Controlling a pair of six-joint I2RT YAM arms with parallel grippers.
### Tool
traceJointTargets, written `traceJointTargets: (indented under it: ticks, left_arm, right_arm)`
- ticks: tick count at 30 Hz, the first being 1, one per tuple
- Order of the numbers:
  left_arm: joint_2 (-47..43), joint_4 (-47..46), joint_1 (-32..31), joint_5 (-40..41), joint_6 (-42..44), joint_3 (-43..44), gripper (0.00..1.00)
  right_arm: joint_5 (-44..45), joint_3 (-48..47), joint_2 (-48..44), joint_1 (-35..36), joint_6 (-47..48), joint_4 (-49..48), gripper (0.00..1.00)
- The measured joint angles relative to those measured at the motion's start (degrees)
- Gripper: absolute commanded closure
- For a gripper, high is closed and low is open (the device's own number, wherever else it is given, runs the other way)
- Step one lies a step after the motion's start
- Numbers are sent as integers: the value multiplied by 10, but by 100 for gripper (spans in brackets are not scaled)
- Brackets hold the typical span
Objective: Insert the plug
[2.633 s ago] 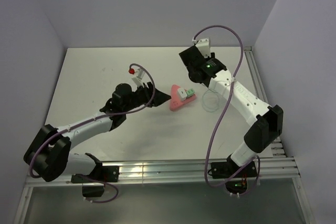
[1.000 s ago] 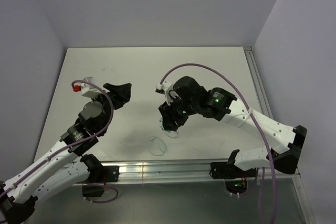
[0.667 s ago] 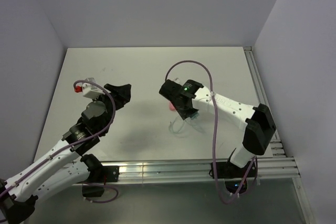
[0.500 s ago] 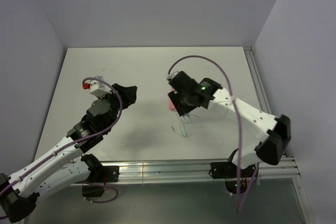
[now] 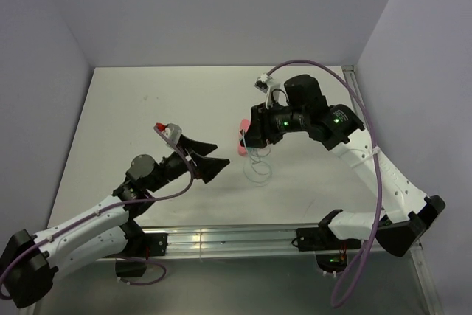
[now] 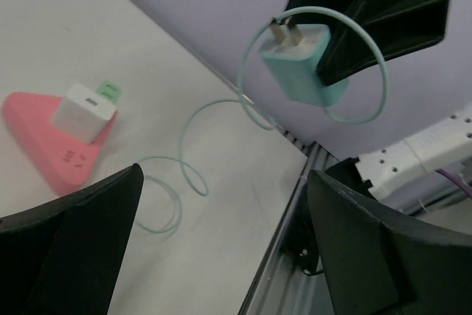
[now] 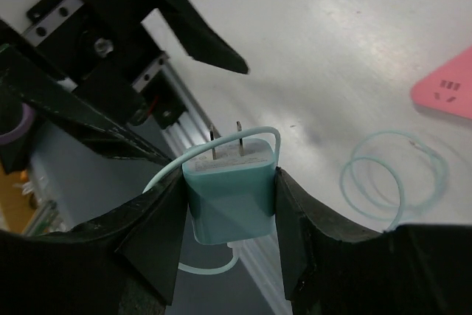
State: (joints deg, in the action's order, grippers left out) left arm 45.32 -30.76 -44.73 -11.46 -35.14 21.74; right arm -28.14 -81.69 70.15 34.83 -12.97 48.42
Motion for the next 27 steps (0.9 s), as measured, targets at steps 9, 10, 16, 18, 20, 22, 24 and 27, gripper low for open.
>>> traceJointTargets:
  ticks: [9,10,16,18,20,22,24,27]
  left_arm:
    - [150,-131,-1,-131,-7,66,1]
    - [167,-138,-1,-141,-9,76,1]
    - [236,-154,-10,-169,-19,100,6]
    - [247,-149,-14,-172,-21,104,24]
    - [247,-137,-15,-170,-17,105,54]
    - [244,-104,-17,-152,-7,116,71]
    - [233,-57,-18,-108,3,129,97]
    - [209,31,-20,-17,20,164,100]
  right_arm:
    - [-121,42,-20,0,-9,-42,100]
    - [-126,45,-22,0,-10,-45,100]
    - [-145,45,-38,-3,-18,-60,100]
    - [-147,45,-43,-3,-22,-60,100]
    - [-147,45,-48,-3,-22,-60,100]
    - [-145,45,-54,-3,-20,-55,100]
    - [-144,45,-58,-3,-11,-47,100]
    - [-145,45,-59,-3,3,-29,100]
